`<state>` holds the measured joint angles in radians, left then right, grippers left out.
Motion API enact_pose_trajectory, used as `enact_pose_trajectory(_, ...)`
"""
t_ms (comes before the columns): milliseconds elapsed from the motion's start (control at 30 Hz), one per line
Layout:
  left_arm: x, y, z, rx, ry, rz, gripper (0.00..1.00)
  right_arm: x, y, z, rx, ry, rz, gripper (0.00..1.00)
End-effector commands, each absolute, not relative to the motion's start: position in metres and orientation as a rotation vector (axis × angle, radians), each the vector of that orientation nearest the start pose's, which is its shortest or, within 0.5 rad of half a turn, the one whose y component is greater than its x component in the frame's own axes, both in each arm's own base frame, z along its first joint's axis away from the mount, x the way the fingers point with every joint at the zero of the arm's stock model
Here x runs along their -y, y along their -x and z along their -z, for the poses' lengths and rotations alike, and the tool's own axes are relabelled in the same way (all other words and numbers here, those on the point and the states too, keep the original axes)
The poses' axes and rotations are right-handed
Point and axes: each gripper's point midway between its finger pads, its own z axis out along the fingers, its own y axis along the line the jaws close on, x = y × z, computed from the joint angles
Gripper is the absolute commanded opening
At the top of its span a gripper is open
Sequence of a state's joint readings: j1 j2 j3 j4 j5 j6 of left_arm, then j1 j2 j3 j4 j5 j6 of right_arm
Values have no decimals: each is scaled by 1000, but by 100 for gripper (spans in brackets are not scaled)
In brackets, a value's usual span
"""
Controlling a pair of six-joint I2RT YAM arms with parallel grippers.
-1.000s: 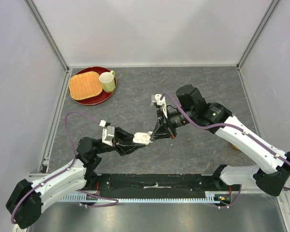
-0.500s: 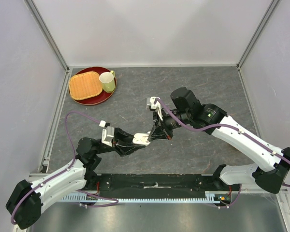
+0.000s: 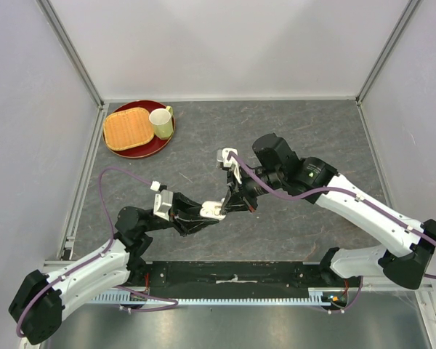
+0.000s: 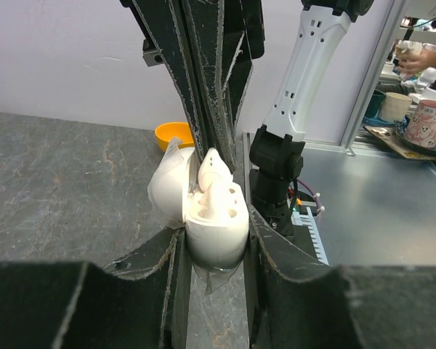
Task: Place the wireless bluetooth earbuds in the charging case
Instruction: Place the earbud in the charging case.
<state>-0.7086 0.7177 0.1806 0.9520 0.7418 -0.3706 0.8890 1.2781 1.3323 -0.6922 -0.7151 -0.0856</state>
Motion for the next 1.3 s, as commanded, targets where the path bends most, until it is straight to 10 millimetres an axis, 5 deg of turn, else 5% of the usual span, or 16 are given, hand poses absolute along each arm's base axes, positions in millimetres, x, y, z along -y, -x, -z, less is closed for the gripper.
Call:
enact_pose_trajectory(0, 262, -105, -277, -983, -891, 1346, 2, -333, -121, -293, -1727, 1452, -1199, 0)
enact_pose_trajectory(400, 259, -107, -281, -967, -870, 1329, 2, -326, -127, -272, -1810, 1459, -1110, 1)
enact_pose_trajectory(633, 259, -106, -280, -971, -871, 1327, 2, -326, -127, -274, -1812, 1457, -1116, 29)
enact_pose_trajectory(833, 258, -107, -277, -978, -860, 1324, 2, -326, -127, -282, -1783, 1447, -1116, 39)
enact_pose_trajectory(1267, 258, -108, -275, -993, -861, 1323, 2, -331, -138, -297, -1748, 1365, -1090, 32)
